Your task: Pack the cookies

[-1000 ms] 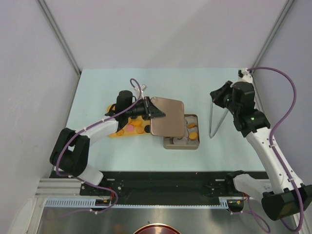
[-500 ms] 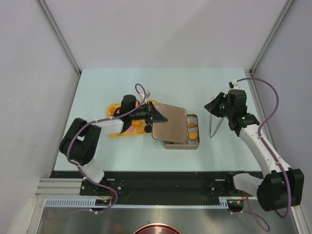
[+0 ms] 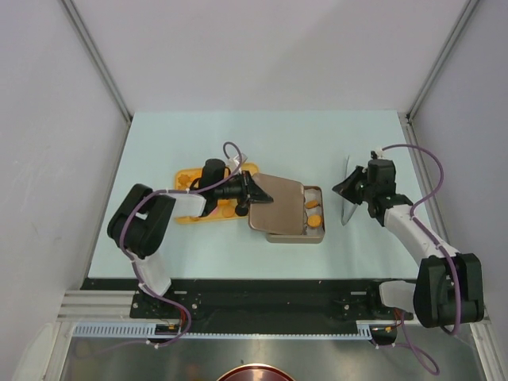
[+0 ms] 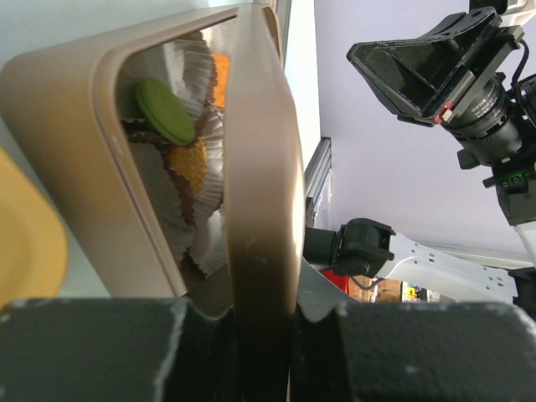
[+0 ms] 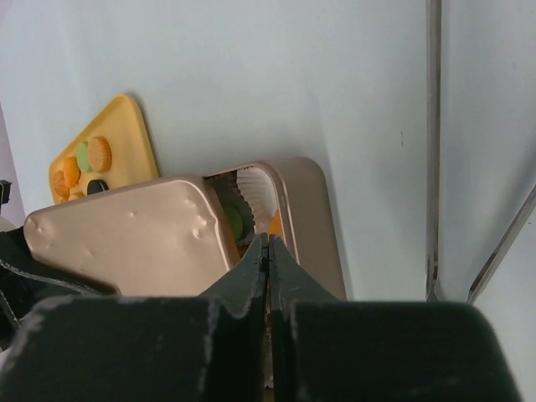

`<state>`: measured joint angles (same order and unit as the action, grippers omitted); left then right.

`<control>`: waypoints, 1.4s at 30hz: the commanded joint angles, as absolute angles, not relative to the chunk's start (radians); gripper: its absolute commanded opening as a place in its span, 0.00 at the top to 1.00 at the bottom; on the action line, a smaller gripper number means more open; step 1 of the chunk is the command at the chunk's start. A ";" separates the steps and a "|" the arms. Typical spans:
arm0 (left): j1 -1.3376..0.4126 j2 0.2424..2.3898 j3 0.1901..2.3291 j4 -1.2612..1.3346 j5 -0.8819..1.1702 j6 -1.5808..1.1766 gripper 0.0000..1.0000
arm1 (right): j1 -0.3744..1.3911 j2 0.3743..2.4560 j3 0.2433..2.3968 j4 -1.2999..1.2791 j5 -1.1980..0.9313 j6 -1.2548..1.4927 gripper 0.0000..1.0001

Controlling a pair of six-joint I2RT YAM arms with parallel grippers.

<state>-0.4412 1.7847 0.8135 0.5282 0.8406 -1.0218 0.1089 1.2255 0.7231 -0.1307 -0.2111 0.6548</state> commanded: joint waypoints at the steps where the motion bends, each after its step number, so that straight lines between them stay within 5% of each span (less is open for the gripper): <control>1: -0.446 1.822 0.842 0.560 0.830 -1.020 1.00 | 0.106 1.256 0.703 -0.057 -0.204 0.663 1.00; 6: -0.449 1.870 0.867 0.503 0.815 -0.997 0.96 | 0.107 1.275 0.673 -0.023 -0.206 0.657 1.00; 15: -0.449 1.910 0.946 0.243 0.769 -0.911 0.70 | 0.107 1.325 0.650 -0.009 -0.212 0.638 1.00; 24: -0.451 1.904 1.049 -0.059 0.669 -0.761 0.54 | 0.117 1.342 0.644 0.051 -0.219 0.635 1.00; 42: -0.451 1.930 1.229 -0.488 0.358 -0.555 0.45 | 0.143 1.347 0.644 0.051 -0.207 0.618 1.00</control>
